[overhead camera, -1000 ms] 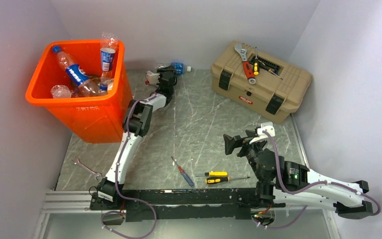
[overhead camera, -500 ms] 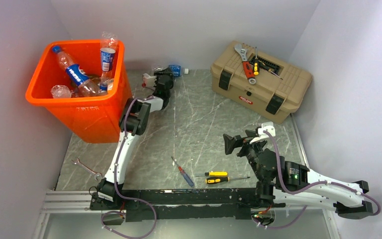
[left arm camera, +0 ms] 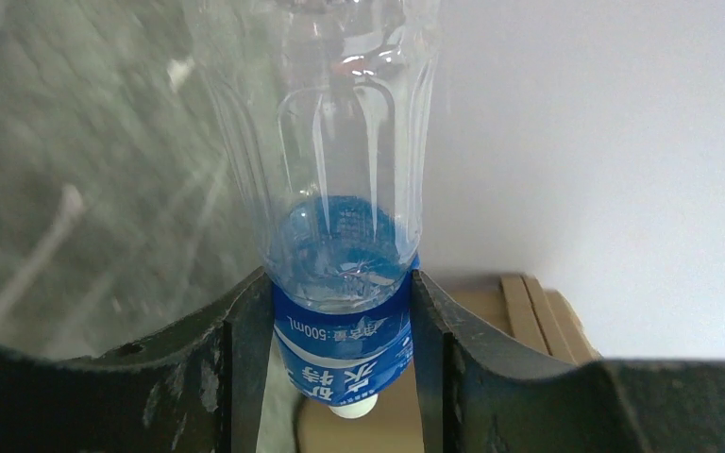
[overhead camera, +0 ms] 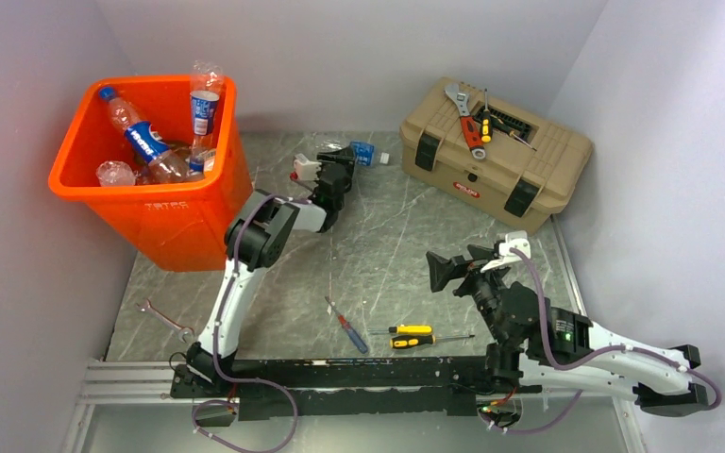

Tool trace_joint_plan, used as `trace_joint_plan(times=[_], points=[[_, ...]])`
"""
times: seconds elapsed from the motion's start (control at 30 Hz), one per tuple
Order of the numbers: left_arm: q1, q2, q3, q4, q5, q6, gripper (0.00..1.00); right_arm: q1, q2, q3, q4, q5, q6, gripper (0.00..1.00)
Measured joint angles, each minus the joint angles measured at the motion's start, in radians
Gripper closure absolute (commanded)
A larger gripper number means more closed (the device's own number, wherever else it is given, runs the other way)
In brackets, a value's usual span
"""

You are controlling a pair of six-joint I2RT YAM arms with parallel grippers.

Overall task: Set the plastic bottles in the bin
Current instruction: Pick up the plastic bottle from the corner of the board.

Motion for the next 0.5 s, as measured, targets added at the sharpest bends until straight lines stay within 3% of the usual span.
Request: trace_joint_plan(times=[0.33,0.5], points=[[-0.071,-0.372,-0.417,0.130,-0.046,0.112,1.00,0.000,-0.033,0.008,0.006,-0.017,-0.017,0.01],[-0.128,-0.580,-0.576,0.125,-0.060,0.225,1.00,0.000,0.018,0.103,0.008,-0.037,-0.045,0.01]])
